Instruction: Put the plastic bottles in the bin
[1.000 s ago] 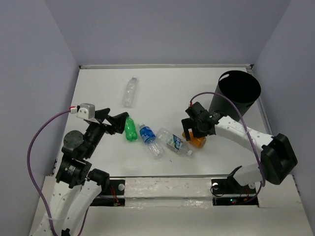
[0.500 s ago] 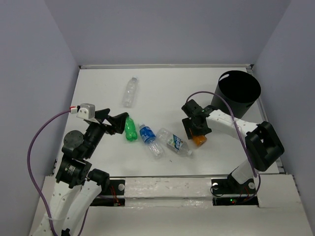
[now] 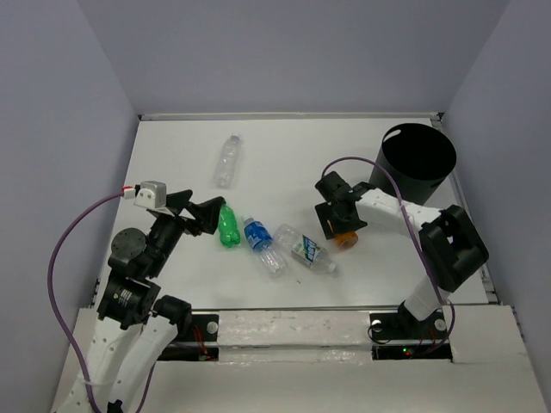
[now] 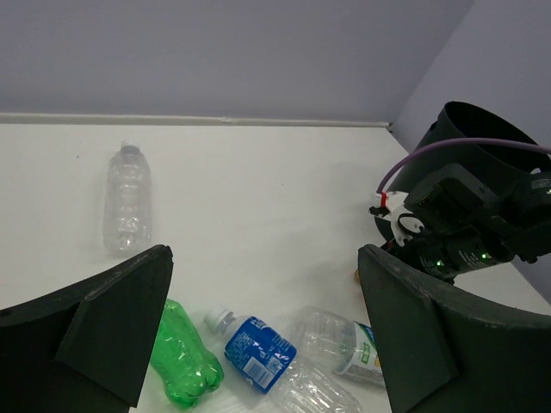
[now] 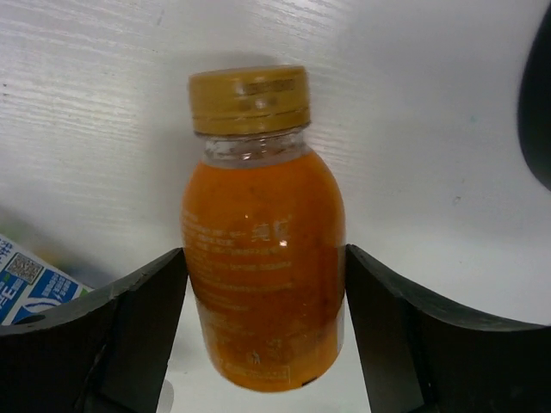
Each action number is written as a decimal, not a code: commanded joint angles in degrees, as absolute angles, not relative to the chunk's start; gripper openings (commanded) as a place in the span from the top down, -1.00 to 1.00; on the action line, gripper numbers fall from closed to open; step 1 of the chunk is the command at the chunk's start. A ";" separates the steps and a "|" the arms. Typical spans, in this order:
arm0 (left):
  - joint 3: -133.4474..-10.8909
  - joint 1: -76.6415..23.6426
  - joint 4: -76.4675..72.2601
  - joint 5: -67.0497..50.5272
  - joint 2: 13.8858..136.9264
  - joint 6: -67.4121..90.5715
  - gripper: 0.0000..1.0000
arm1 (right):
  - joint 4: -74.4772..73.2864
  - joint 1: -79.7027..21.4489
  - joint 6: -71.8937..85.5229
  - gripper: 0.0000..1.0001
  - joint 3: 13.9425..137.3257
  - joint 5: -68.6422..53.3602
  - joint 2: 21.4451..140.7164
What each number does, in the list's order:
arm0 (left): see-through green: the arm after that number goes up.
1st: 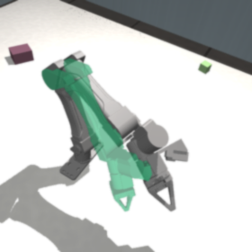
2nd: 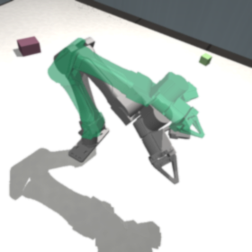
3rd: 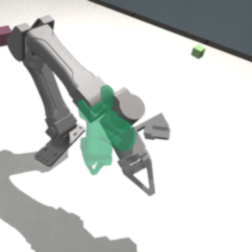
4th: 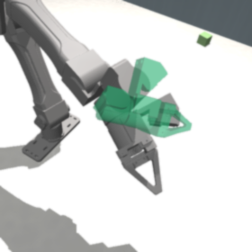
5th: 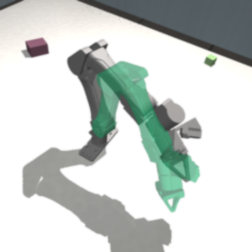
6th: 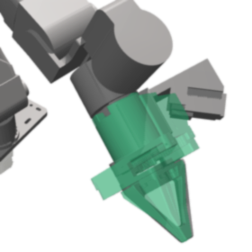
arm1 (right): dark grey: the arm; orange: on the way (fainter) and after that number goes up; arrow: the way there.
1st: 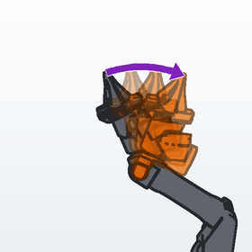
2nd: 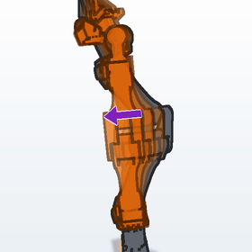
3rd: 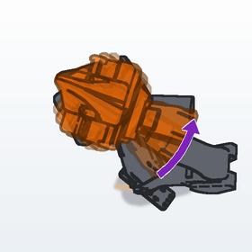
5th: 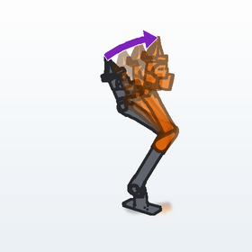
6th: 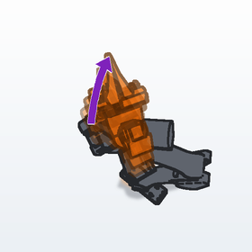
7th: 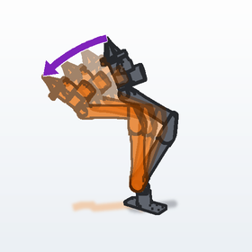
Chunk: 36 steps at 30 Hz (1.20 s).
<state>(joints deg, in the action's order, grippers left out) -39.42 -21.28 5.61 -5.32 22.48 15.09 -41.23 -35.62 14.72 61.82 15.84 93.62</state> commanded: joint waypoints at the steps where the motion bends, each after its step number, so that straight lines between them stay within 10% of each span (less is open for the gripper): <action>1: -41.66 -21.27 4.22 -5.45 22.24 14.85 -0.98 | -37.97 -35.33 14.24 -0.51 63.28 14.41 95.62; 6: -41.75 -21.18 4.22 -5.54 22.41 14.77 -0.98 | -39.36 -35.33 15.64 -0.16 65.47 20.90 90.36; 19: -41.66 -21.09 4.04 -6.33 22.85 14.94 -0.98 | -20.87 -34.46 13.80 -0.12 76.90 37.50 63.20; 25: -41.66 -21.18 4.13 -6.07 22.76 14.68 -0.98 | -13.81 -16.22 15.20 -0.16 76.38 40.08 66.79; 30: -41.66 -21.09 4.13 -6.24 22.76 14.77 -0.98 | -13.80 -11.95 15.30 -0.40 74.62 37.97 68.64; 33: -41.66 -21.18 4.04 -6.42 22.76 14.77 -0.98 | -14.15 -11.95 14.68 -0.99 73.48 40.25 67.42; 36: -41.66 -21.18 4.04 -6.50 22.85 14.85 -0.98 | -13.89 -11.95 13.71 -0.99 72.78 40.26 64.01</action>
